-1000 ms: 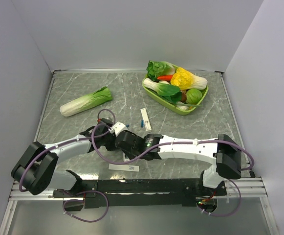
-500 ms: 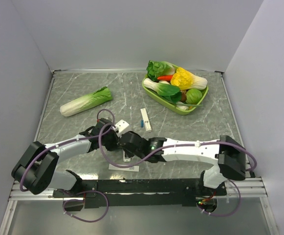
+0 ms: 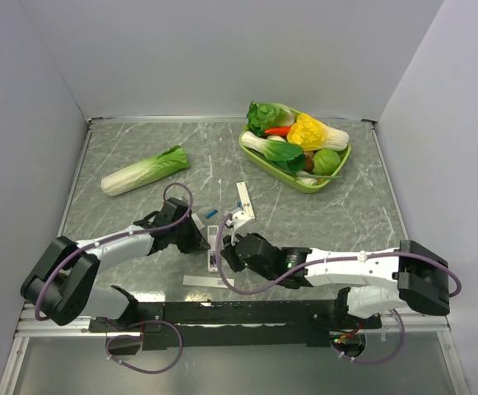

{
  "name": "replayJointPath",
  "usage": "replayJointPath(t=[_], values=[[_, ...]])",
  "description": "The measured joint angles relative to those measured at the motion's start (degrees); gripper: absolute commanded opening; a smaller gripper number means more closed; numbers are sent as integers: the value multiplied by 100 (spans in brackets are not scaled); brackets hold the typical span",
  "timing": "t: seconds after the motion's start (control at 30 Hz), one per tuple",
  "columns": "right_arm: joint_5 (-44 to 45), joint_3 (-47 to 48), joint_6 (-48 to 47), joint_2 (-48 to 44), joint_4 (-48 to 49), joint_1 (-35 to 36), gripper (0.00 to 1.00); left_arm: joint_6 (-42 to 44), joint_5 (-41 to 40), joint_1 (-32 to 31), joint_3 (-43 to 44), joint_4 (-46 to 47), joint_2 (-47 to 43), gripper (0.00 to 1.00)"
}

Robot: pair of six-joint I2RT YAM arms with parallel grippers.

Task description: Unload the batteries from the remote control

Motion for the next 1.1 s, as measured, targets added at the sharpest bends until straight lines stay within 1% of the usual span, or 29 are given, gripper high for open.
replayJointPath(t=[0.3, 0.6, 0.93, 1.03, 1.1], values=[[-15, -739, 273, -420, 697, -48, 0, -2, 48, 24, 15, -4, 52, 8], [-50, -1189, 400, -802, 918, -48, 0, -15, 76, 33, 15, 13, 66, 8], [-37, -1300, 450, -874, 994, -50, 0, -28, 94, 35, 13, 26, 76, 7], [-57, -1091, 326, -741, 831, -48, 0, -28, 105, 35, 7, 48, 76, 7], [-20, -682, 199, -450, 529, 0, 0, -31, 118, 39, -4, 68, 76, 7]])
